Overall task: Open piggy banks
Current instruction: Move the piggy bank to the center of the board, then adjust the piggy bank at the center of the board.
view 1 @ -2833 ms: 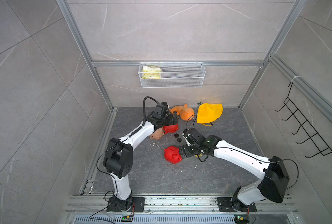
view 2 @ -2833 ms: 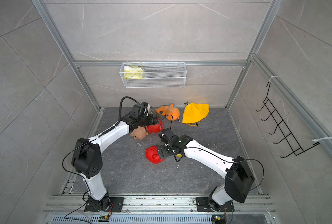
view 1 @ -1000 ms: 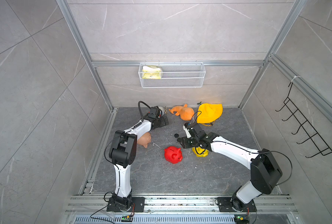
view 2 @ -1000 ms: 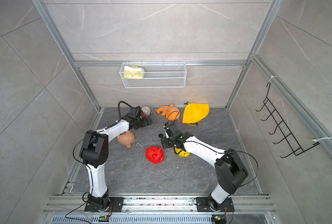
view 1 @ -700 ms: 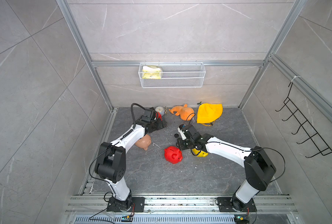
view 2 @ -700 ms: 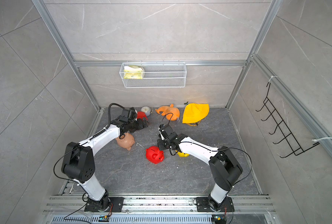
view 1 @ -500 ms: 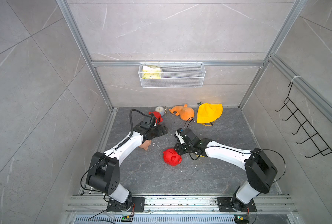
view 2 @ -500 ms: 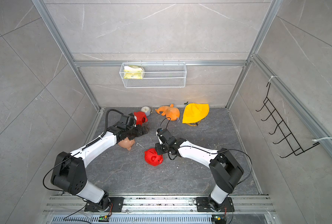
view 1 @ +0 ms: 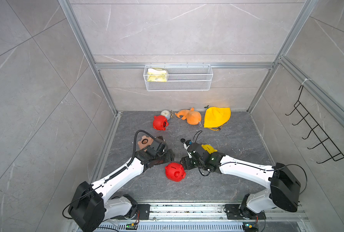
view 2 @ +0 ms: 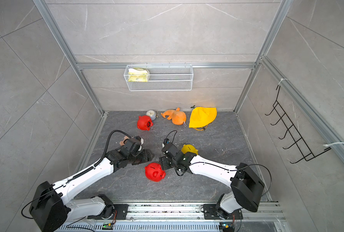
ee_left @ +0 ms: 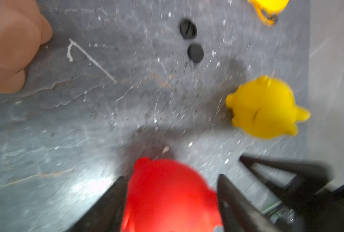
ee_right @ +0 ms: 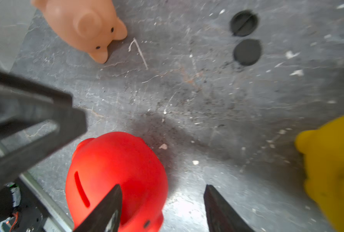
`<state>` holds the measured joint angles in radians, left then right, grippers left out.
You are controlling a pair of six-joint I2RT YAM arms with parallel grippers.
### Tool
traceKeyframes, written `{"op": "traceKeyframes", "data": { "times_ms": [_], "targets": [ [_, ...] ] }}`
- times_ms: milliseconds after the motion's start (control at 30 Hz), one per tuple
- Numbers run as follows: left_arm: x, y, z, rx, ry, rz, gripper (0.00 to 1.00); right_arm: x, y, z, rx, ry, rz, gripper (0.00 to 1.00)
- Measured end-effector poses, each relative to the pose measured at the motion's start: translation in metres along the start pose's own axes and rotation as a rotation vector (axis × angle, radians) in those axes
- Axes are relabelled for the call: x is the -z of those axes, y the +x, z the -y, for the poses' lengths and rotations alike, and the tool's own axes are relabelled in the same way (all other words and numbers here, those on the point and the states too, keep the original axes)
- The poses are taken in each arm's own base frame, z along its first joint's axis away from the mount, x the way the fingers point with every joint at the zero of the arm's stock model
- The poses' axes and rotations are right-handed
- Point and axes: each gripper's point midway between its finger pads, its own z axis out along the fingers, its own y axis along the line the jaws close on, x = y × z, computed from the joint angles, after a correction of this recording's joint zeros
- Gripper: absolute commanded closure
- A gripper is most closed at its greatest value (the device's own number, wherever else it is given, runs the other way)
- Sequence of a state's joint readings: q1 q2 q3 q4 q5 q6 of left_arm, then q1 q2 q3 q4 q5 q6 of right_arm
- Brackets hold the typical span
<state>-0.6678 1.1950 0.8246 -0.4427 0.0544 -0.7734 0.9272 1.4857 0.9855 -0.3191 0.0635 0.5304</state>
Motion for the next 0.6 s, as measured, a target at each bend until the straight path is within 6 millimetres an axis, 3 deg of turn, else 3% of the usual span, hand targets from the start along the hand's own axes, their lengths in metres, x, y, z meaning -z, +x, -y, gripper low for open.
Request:
{"op": "traceKeyframes", "data": {
  "times_ms": [100, 300, 433, 600],
  "targets": [
    [0.009, 0.024, -0.007, -0.033, -0.013, -0.044, 0.81, 0.003, 0.001, 0.008, 0.013, 0.041, 0.0, 0.35],
    [0.022, 0.073, -0.022, -0.066, -0.04, -0.14, 0.93, -0.003, 0.007, 0.017, 0.037, 0.09, -0.028, 0.38],
    [0.014, 0.091, -0.036, -0.055, -0.085, -0.19, 0.94, -0.016, 0.009, 0.017, 0.047, 0.104, -0.054, 0.38],
    [-0.007, 0.095, -0.051, -0.053, -0.191, -0.231, 0.91, -0.03, 0.015, 0.019, 0.064, 0.125, -0.088, 0.39]
  ]
}}
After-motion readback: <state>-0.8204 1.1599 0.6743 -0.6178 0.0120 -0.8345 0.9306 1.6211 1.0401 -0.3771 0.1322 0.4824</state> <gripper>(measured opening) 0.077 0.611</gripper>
